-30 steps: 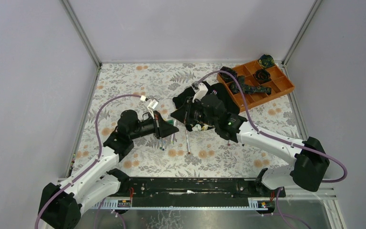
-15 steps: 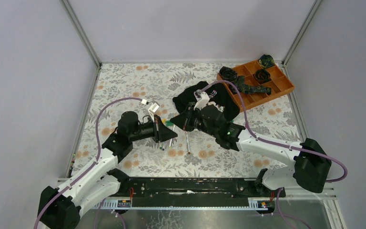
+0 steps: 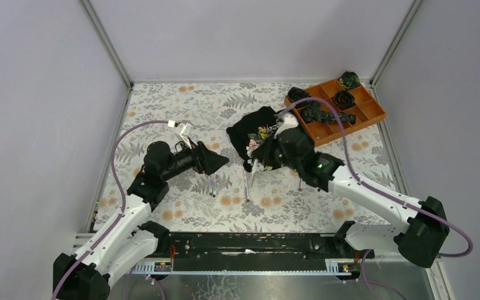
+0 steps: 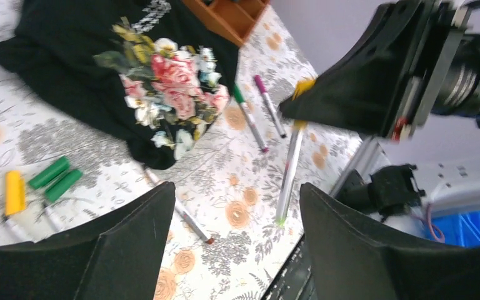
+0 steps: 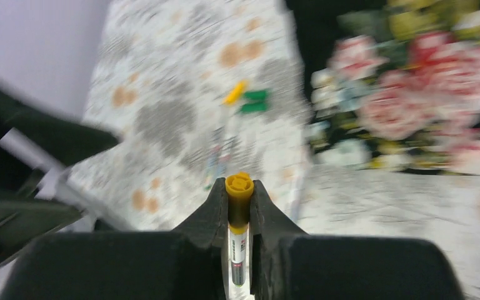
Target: Insert the pens into the pen caps
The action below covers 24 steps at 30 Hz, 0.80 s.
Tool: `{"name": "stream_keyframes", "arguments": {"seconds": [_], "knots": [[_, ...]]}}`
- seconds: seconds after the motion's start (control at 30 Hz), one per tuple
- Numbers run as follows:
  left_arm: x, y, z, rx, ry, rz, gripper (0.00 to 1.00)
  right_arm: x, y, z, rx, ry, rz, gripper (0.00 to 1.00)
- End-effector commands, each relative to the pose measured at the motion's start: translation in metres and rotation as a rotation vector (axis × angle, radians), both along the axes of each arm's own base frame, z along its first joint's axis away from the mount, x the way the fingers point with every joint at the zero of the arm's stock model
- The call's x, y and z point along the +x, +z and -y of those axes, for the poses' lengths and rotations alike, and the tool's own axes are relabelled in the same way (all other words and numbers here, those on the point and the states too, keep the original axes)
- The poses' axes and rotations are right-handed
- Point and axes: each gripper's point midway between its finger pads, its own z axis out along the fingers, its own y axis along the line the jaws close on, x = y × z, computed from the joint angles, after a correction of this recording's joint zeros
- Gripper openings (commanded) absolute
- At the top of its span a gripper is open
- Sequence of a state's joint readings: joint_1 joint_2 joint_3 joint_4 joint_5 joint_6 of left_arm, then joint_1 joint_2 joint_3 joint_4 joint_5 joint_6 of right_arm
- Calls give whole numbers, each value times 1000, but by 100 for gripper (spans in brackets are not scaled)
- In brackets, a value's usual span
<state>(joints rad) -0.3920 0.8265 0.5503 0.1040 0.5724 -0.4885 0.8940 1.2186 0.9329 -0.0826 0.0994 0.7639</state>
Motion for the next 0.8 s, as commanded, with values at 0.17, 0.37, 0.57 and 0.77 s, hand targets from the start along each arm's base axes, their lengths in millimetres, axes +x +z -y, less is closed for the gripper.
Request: {"name": "stream_keyframes", "arguments": {"seconds": [0.17, 0.37, 0.57, 0.77], "knots": [[21, -108, -67, 286, 455, -363, 62, 56, -57, 151, -306, -297, -121, 0], [15, -151, -75, 409, 506, -503, 54, 63, -105, 185, -354, -335, -257, 0], [11, -178, -72, 493, 489, -578, 53, 67, -138, 204, -386, -349, -347, 0], [12, -194, -71, 541, 480, -610, 49, 66, -157, 210, -415, -354, -399, 0]]}}
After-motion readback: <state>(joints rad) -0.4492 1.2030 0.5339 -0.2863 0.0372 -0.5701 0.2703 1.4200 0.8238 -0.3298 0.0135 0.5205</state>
